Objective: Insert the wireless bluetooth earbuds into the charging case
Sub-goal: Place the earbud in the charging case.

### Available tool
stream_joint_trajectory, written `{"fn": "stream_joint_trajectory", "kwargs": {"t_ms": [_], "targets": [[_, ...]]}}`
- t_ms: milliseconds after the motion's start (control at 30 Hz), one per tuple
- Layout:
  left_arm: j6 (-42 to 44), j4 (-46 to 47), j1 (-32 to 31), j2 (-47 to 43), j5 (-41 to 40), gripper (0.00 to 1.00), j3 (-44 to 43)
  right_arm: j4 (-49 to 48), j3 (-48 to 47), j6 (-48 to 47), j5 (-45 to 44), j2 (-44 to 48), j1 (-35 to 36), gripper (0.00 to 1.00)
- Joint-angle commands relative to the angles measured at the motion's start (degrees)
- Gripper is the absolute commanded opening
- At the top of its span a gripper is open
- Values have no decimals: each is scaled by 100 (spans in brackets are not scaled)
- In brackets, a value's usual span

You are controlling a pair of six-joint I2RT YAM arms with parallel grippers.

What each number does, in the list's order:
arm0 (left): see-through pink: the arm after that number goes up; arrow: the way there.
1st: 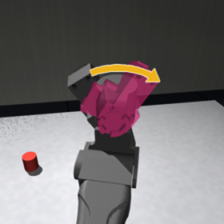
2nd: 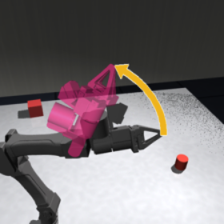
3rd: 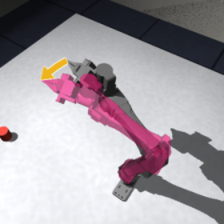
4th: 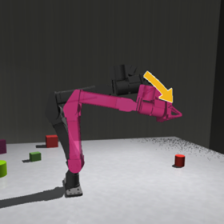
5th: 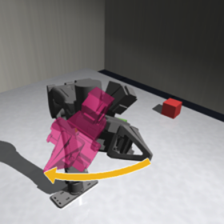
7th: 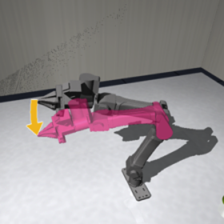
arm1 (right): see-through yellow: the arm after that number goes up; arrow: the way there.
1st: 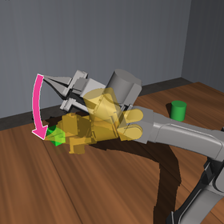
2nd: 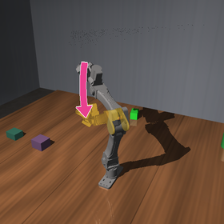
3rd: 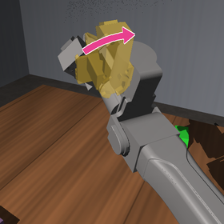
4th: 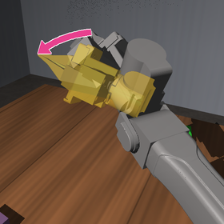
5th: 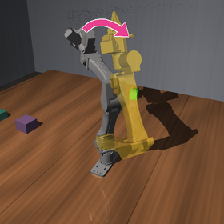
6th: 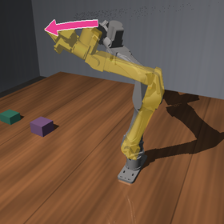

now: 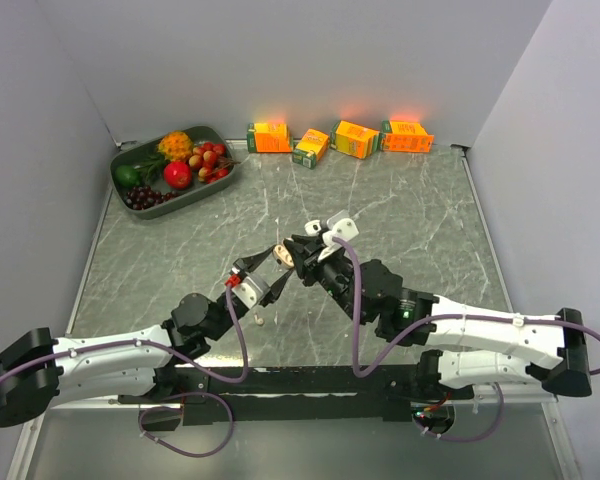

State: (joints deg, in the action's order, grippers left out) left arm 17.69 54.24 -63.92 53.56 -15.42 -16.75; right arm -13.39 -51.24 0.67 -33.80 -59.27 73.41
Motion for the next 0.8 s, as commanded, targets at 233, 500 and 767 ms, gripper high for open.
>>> {"fn": "stream_joint_trajectory", "kwargs": {"t_ms": [233,500,767], "targets": [[-486,-334,-42,-65,-374,1,-452,-2053,202,-620,-1119,-305,227,0],[-697,-625,-42,-91,-260,1,-653,-2054,106,-392,-1190,-621,227,0],[-697,-511,-42,-162,4,1,-584,-1791,53,-75,-1015,-683,227,0]]}}
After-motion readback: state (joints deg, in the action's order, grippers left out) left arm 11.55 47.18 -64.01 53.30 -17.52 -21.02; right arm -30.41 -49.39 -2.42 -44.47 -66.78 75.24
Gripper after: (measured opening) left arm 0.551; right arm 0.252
